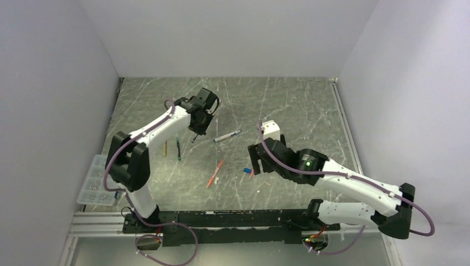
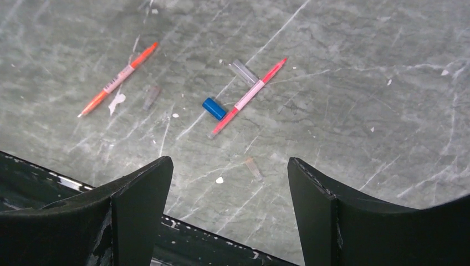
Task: Insert the pens into the pen caps
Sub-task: Pick up the pen from the center of the board, then insert the pen cap onto the pen.
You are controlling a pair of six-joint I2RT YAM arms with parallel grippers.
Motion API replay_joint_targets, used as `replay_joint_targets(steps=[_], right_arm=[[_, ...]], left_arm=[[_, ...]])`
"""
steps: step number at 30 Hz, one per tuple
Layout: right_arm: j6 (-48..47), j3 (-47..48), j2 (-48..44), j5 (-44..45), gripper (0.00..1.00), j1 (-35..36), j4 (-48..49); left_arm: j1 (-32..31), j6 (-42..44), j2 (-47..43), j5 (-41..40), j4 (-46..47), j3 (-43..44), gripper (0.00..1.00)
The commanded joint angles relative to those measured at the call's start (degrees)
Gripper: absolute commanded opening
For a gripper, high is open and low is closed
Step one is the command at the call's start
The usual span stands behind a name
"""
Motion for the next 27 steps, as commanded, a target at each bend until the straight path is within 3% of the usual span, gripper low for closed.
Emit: replay_joint_targets(steps=[1, 5, 15, 20, 27], right_arm=[[-7.0, 1.4, 4.0, -8.6, 0.79, -3.5, 4.0], [-11.2, 0.5, 8.4, -15.7, 0.78, -7.5, 7.4], [-15.4, 3.2, 21.3, -22.5, 0.66, -15.9, 11.3], [-8.6, 6.2, 27.7, -22.2, 0.57, -17.7, 12.1], [8.9, 5.4, 33.7, -22.1, 0.58, -17.9, 17.4]], left_arm=[[-1.1, -3.4, -8.2, -0.6, -4.0, -0.8, 0.00], [-1.3, -4.9, -15.4, 1.9, -4.2, -4.4, 0.00], [-1.5, -6.5, -31.2, 7.3, -2.0, -12.3, 0.00], [-1.6, -6.4, -36.6, 9.4, 0.4, -15.3, 0.00], [-1.6, -6.3, -41.4, 11.6, 3.1, -19.3, 0.00]])
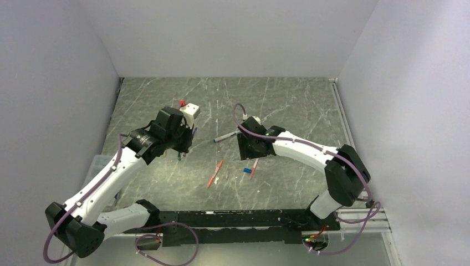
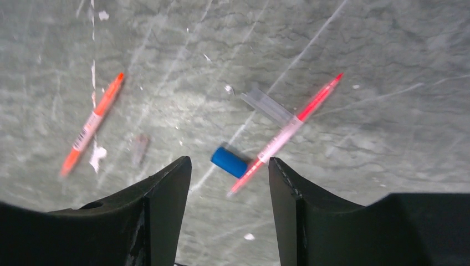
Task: Insert the pens into the pen caps
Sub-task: Insert the pen cap onto the pen.
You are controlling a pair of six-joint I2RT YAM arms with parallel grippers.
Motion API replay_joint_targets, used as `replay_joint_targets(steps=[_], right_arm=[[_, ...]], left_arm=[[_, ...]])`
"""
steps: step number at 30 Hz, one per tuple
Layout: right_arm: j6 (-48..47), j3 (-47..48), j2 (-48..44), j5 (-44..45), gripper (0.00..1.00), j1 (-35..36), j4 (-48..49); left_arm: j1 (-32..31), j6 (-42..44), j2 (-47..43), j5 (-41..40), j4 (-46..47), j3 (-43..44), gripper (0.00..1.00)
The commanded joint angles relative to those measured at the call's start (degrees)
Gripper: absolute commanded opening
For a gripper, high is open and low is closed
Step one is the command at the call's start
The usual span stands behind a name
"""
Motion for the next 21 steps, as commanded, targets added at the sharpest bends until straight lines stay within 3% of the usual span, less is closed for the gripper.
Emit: replay_joint_targets(steps=[1, 8, 21], right_arm=[[13.7, 0.9, 2.9, 0.0, 0.60, -0.2, 5.4], [23.0, -2.6, 3.9, 1.4, 0.69, -0.2, 10.2], [27.1, -3.3, 7.5, 2.6, 0.77, -0.3, 9.2]], left_arm=[[-0.2, -0.8, -2.3, 2.8, 3.0, -0.7, 0.00], [-0.2, -0.2, -4.1, 5.3, 4.0, -1.9, 0.00], [-0.2, 0.2, -5.9, 4.2, 3.9, -2.4, 0.00]])
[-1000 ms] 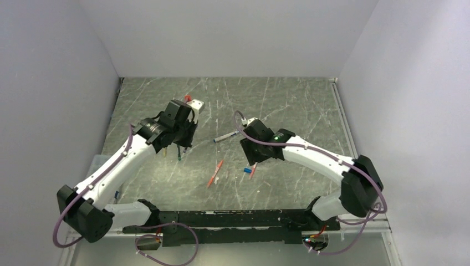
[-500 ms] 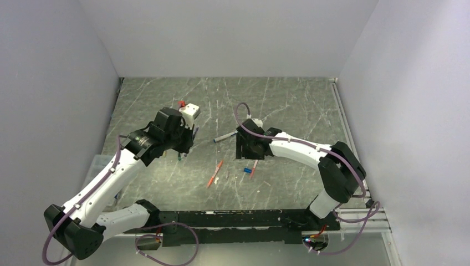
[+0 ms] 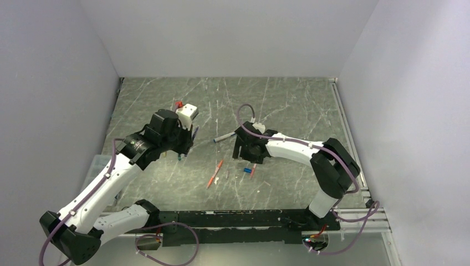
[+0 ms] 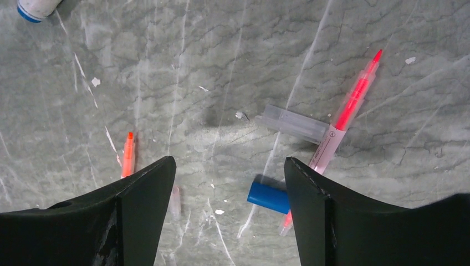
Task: Insert the pens into the pen caps
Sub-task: Insert the pen cap onto the pen.
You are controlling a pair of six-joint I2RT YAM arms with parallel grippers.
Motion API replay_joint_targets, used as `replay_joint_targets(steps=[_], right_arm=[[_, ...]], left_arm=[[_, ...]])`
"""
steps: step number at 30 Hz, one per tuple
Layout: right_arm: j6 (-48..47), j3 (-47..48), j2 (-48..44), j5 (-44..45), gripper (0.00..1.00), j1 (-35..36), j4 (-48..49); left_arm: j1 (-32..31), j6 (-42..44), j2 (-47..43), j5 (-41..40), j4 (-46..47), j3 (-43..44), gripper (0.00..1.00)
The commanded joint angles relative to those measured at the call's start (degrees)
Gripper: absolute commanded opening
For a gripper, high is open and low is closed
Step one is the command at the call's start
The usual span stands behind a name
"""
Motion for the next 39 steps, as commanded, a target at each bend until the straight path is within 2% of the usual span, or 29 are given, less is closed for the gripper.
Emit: replay_joint_targets(steps=[1, 11, 25, 33, 39], right_arm=[[2.0, -0.7, 0.6, 1.8, 0.77, -0.3, 1.1], [0.7, 0.1, 3.0, 2.7, 0.77, -3.1, 2.2], [-0.4, 6.9, 9.8, 4.8, 0.77, -5.7, 1.8], [-0.7, 5.8, 10.5, 5.4, 0.61, -5.2, 2.7], [-1.3, 4.0, 9.2, 8.5, 0.58, -2.6, 0.1]], left_arm=[[-0.2, 0.0, -1.2, 0.5, 1.6, -0.2, 0.00], [-0.3, 0.2, -1.3, 0.2, 1.9, -0.3, 0.00], [-0.2, 0.4, -1.0, -0.1, 1.9, -0.3, 0.00], [-0.2, 0.3, -2.0, -0.1, 1.9, -0.4, 0.00], [-0.2, 0.3, -2.9, 0.3, 2.0, -0.3, 0.00]])
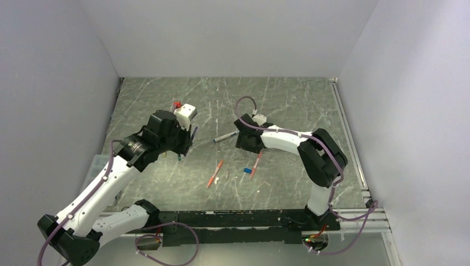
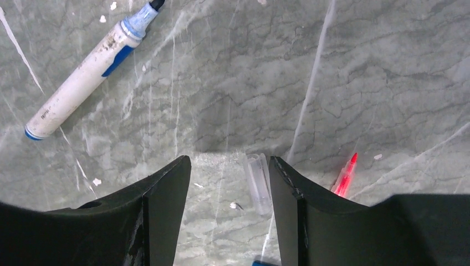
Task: Insert the pens into the pen caps
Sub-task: Insert the pen cap onto the pen.
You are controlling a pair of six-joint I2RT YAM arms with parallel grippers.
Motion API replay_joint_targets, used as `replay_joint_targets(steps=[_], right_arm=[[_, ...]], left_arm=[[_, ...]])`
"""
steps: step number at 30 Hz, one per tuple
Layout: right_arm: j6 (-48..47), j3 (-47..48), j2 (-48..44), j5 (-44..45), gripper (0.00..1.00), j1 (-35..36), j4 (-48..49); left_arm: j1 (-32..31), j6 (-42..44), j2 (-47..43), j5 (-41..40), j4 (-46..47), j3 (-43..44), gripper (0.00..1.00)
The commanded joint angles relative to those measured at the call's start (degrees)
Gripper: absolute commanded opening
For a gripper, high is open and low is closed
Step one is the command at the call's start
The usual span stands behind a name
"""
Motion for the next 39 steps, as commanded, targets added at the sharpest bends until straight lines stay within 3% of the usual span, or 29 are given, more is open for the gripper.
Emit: replay_joint_targets(steps=[1, 10, 14, 23, 28, 34, 39], right_arm=[[-0.8, -2.0, 0.1, 3.8, 0.58, 2.5, -4.1], [-2.1, -0.2, 2.1, 7.9, 0.50, 3.4, -7.9], [-2.7, 1.1, 3.6, 8.6, 0.42, 3.4, -9.2], [-4.0, 2.8, 6.3, 9.1, 0.38, 3.4, -9.7], [-4.5, 2.6, 6.5, 7.8, 0.26, 3.5, -8.6], [-4.1, 1.3, 5.9, 6.7, 0.00, 4.2, -7.8], [-3.8, 0.8, 2.5, 7.4, 0.00, 4.3, -7.9]], left_arm=[[-0.2, 0.2, -1.7, 0.5, 1.9, -0.2, 0.00], [-0.3, 0.1, -2.6, 0.3, 2.0, -0.4, 0.00], [-0.2, 0.0, -2.6, 0.5, 1.9, -0.4, 0.00], [-0.2, 0.1, -2.7, 0.6, 1.9, -0.5, 0.00], [-0.2, 0.1, -2.8, 0.5, 1.9, -0.5, 0.00], [-0.2, 0.1, -2.8, 0.5, 1.9, -0.5, 0.00], [-0.2, 0.0, -2.6, 0.8, 2.0, -0.6, 0.00]])
